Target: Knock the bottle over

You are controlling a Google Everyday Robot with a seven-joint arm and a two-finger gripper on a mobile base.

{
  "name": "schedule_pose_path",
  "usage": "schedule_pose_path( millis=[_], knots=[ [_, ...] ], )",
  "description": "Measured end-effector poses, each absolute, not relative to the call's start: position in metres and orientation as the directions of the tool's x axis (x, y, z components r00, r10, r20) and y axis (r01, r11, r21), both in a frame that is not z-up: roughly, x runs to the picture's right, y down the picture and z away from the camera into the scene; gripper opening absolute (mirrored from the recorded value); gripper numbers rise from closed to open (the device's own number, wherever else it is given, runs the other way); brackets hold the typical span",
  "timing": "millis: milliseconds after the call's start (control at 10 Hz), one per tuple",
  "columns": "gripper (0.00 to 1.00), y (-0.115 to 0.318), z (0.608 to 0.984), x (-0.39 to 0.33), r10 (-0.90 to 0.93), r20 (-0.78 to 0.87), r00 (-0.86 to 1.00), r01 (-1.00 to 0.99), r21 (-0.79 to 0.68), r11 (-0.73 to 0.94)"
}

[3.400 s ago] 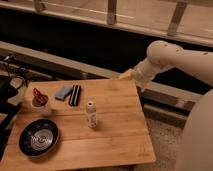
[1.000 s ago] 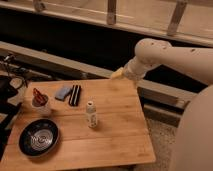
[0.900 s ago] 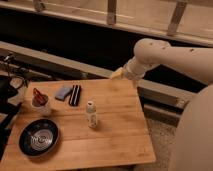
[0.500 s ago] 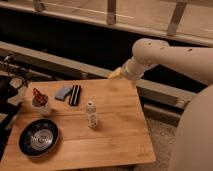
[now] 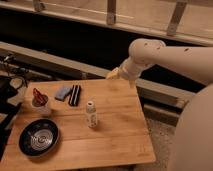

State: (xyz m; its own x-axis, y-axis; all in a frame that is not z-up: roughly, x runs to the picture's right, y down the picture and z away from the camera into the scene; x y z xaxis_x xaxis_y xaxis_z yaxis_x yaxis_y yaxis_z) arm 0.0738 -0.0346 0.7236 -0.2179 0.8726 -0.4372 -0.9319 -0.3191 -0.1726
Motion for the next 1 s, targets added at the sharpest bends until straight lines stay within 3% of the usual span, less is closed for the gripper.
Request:
schedule_pose_path(
  millis=[300,700,900,1000],
  knots=[
    [0.52,-0.024,0.723,0.077,0.862,-0.458,-0.216,-0.928,-0.178,-0.327],
    [0.12,0.043,0.708,0.098,0.801,-0.553,-0.228,-0.908,-0.175,-0.380],
    [0.00,0.071,0.715,0.094,0.762,-0.610,-0.218,-0.905,-0.166,-0.392],
    [0.00,0.081,0.720,0.092,0.762,-0.613,-0.206,-0.910,-0.167,-0.380]
  ],
)
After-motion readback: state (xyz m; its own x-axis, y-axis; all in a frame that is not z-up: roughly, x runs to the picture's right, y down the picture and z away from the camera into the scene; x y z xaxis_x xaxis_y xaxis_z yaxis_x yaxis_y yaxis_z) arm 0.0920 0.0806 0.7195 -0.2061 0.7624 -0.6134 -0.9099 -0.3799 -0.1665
